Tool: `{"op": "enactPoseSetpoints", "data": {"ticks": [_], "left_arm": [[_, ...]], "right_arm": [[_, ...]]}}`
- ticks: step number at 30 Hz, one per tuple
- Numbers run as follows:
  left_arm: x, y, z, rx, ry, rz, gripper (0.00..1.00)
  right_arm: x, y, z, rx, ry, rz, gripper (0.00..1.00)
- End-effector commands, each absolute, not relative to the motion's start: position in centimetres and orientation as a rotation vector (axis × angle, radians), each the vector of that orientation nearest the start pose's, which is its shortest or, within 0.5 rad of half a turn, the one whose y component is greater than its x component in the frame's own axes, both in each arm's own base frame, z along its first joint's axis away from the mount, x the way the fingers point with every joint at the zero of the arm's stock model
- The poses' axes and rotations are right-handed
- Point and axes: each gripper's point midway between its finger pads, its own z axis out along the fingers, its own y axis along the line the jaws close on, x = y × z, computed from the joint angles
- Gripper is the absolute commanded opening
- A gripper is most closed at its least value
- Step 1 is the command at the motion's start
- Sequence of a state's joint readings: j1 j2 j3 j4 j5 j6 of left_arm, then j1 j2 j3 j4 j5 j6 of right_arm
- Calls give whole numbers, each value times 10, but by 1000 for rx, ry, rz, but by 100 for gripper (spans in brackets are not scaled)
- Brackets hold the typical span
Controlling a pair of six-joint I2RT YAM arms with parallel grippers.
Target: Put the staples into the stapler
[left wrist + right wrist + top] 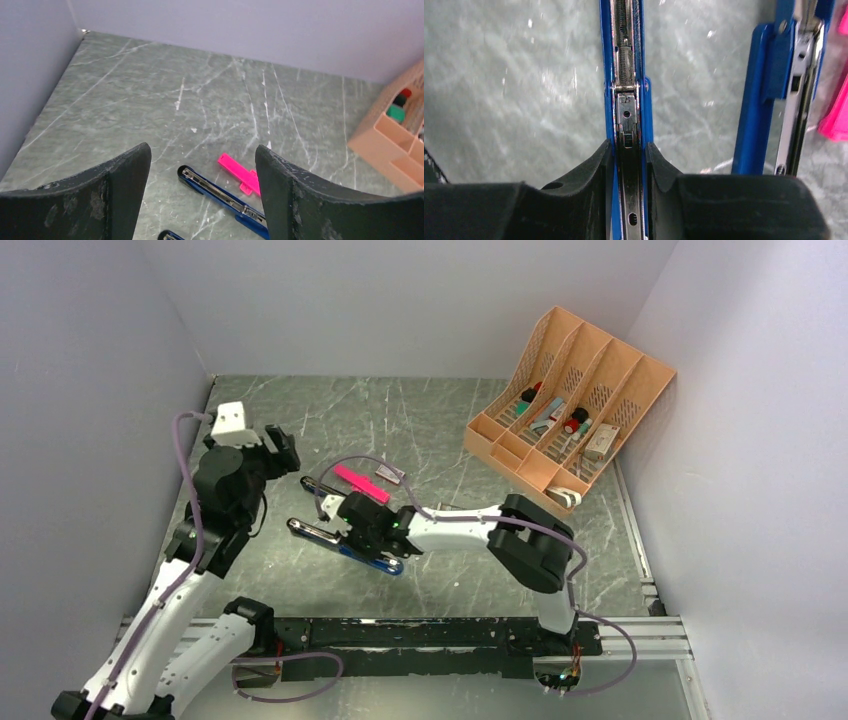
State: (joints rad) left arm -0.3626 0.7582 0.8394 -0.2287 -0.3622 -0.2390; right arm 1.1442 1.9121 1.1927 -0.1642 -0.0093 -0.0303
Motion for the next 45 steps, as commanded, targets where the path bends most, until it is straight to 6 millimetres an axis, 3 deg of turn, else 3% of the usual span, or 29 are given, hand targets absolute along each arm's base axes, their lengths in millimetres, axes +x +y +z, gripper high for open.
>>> {"op": "enactPoseSetpoints", "data": {"ticks": [1, 6, 13, 17, 20, 26, 33, 36, 38, 40, 45], "left_arm": [[294, -26, 302, -340, 1648, -62, 80], [285, -15, 310, -382, 1591, -55, 81], [281, -9, 313, -401, 1568, -50, 81], [282, -10, 313, -394, 1568, -55, 81], [282, -10, 314, -391, 1567, -56, 81], [281, -10, 314, -389, 1565, -60, 81], [282, -11, 313, -382, 1568, -62, 81], [283, -11, 312, -377, 1569, -62, 82], [284, -13, 311, -363, 1576, -68, 82], [285, -17, 310, -346, 1581, -77, 82], [289, -24, 308, -304, 1596, -97, 81]], "right_arm": [[208, 439, 26, -1332, 2113, 440, 0], [217, 452, 9, -1364, 2117, 412, 0], [242, 462, 4, -1314, 2149, 385, 2], [247, 467, 5, -1310, 2138, 386, 9], [246, 470, 7, -1319, 2133, 400, 22], [245, 480, 36, -1282, 2056, 490, 42], [248, 484, 101, -1211, 1885, 578, 49], [259, 468, 128, -1119, 1823, 552, 51], [271, 446, 140, -1059, 1809, 521, 52], [285, 417, 146, -1015, 1816, 499, 52], [325, 330, 142, -852, 1949, 490, 66]]}}
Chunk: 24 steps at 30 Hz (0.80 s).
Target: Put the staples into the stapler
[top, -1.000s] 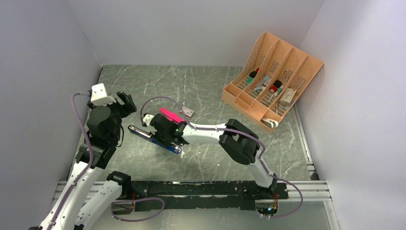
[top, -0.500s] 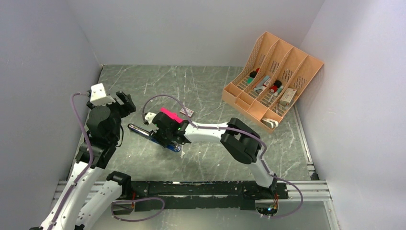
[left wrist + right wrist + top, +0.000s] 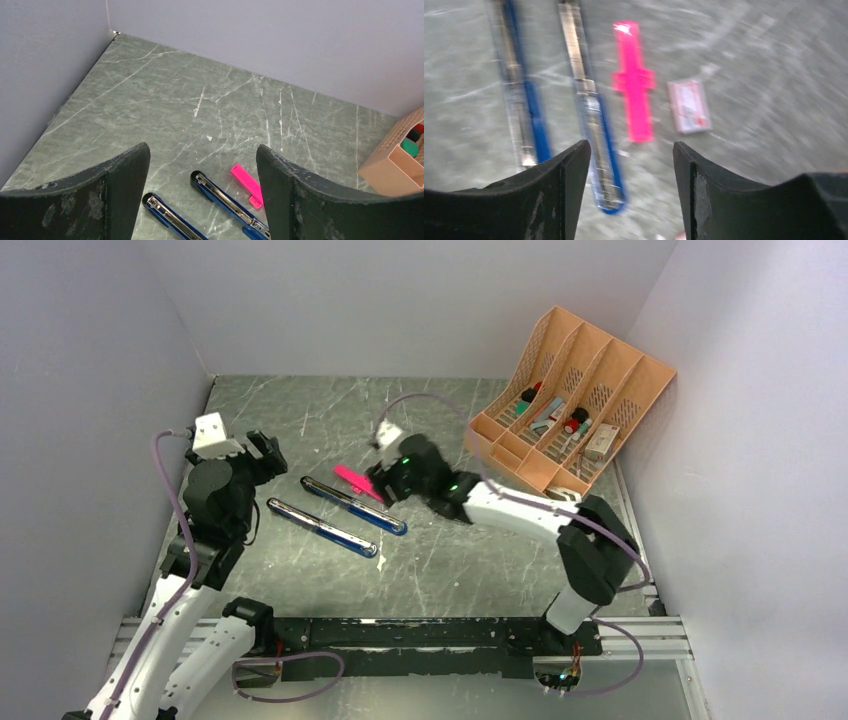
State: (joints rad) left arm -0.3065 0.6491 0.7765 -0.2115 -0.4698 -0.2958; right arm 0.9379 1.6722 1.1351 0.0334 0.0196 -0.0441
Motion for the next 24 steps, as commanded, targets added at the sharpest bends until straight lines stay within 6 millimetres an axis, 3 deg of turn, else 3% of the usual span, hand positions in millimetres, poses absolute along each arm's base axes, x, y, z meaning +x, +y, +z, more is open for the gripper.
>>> {"op": "enactPoseSetpoints", "data": {"ticks": [1, 6, 11, 18, 21, 24], "left_arm": [[290, -26, 307, -292, 1601, -105, 81], [294, -32, 303, -264, 1622, -121, 81], [296, -37, 301, -243, 1633, -136, 81], [300, -44, 296, -217, 1656, -155, 81], [301, -45, 295, -212, 1660, -158, 81], [301, -45, 295, -210, 1661, -159, 81]], "right_arm": [[335, 307, 141, -792, 1973, 453, 72], [352, 235, 123, -600, 2108, 294, 77], [360, 178, 108, -207, 2212, 174, 73], [356, 152, 109, 99, 2215, 130, 64], [356, 134, 118, 174, 2140, 67, 68], [359, 131, 114, 130, 2193, 96, 78]]}}
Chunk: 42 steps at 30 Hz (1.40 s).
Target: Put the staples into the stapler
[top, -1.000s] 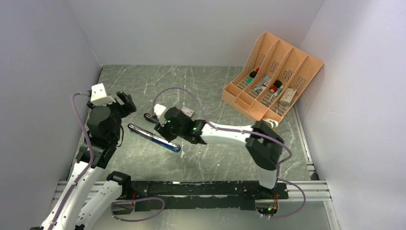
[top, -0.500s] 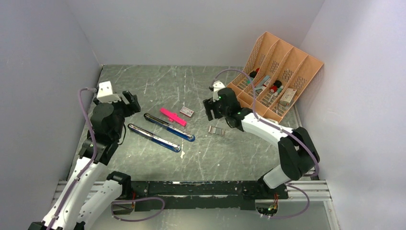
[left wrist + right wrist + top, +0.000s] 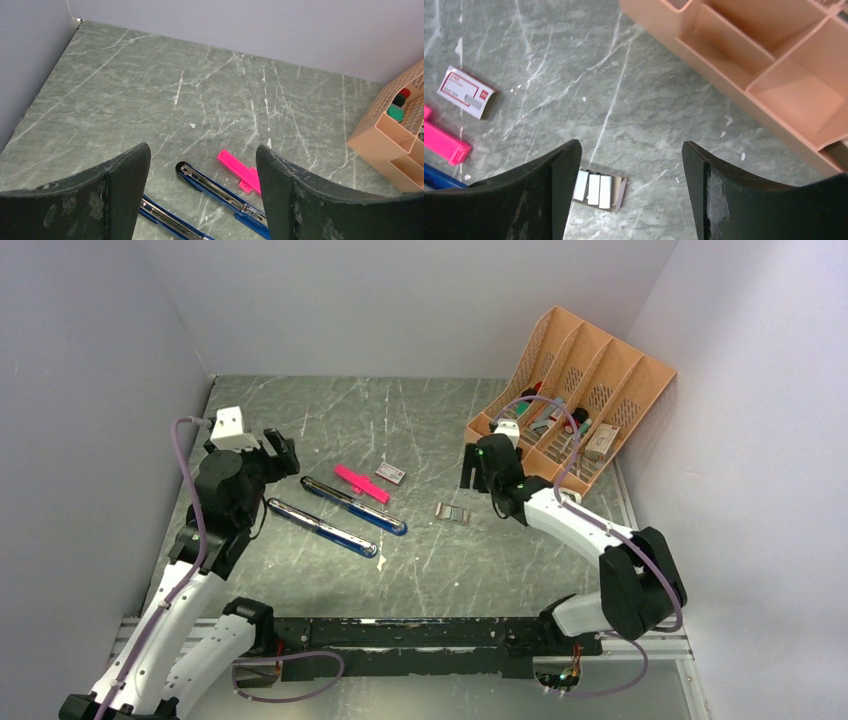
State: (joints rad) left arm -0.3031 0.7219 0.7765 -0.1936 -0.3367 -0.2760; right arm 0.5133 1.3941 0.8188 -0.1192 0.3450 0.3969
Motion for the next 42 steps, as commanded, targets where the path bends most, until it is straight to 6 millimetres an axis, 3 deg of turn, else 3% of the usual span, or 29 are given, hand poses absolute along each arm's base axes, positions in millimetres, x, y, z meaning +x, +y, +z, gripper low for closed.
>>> {"op": "enactPoseSetpoints", "data": {"ticks": [1, 4, 6, 14, 23, 35, 36, 42], "left_arm": [[301, -46, 296, -207, 1659, -161, 81], [302, -48, 295, -199, 1661, -169, 81], [302, -49, 295, -192, 1663, -173, 81], [304, -52, 294, -180, 1668, -183, 81], [304, -52, 294, -172, 1668, -187, 80], [305, -53, 294, -167, 1669, -192, 80], [305, -53, 294, -166, 1670, -192, 80], [305, -53, 294, -164, 1671, -194, 80]], "right_arm": [[359, 129, 110, 131, 2226, 88, 82], [361, 135, 99, 121, 2273, 95, 97], [364, 144, 91, 69, 2315, 118, 100], [375, 171, 64, -62, 2446, 176, 96], [366, 172, 36, -158, 2542, 75, 96], [356, 174, 22, -230, 2588, 95, 98], [351, 182, 21, -268, 2591, 102, 98], [340, 188, 12, -340, 2630, 115, 98]]}}
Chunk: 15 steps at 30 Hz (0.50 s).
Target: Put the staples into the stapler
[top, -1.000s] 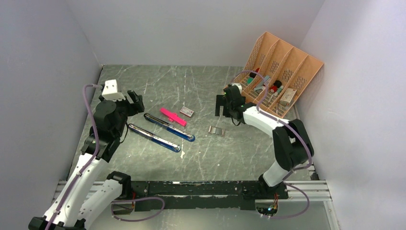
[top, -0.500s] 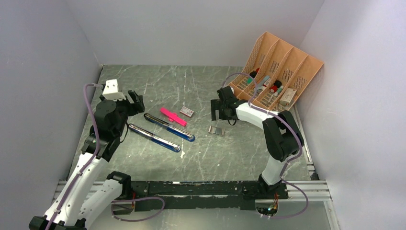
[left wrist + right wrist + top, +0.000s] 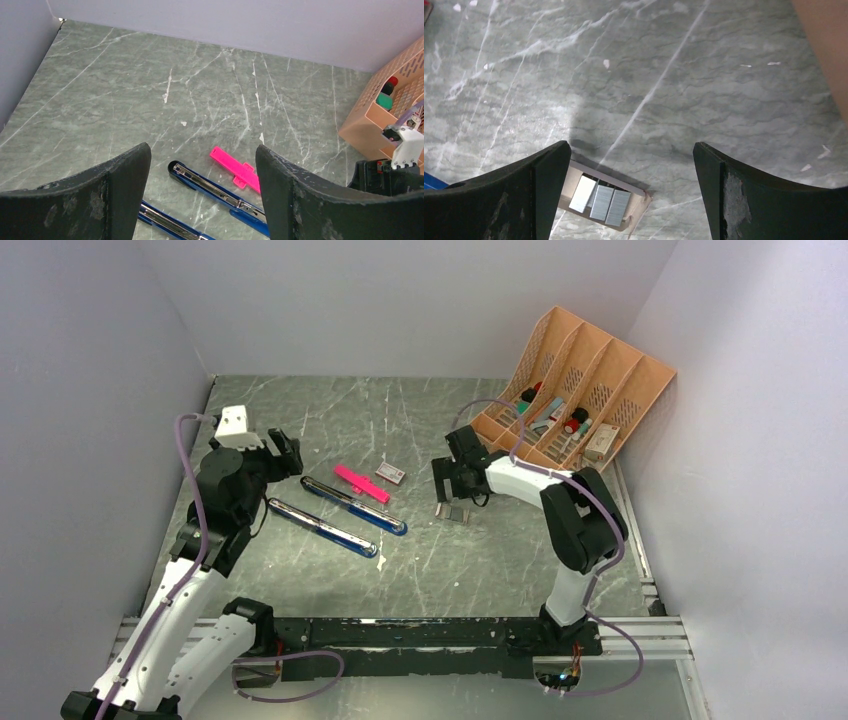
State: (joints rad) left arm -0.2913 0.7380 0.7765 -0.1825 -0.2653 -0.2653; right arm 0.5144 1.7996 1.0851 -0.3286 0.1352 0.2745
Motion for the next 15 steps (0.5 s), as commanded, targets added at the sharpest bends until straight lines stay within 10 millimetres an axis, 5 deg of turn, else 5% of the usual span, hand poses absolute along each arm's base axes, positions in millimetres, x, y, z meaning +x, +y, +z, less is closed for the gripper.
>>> {"op": "enactPoseSetpoints", "data": {"ticks": [1, 15], "left_arm": [[305, -53, 294, -164, 1670, -194, 80], [304, -53, 293, -161, 1675, -193, 80]], "right_arm": [[338, 188, 10, -351, 2634, 114, 98], [327, 186, 17, -420, 2639, 103, 98]]}}
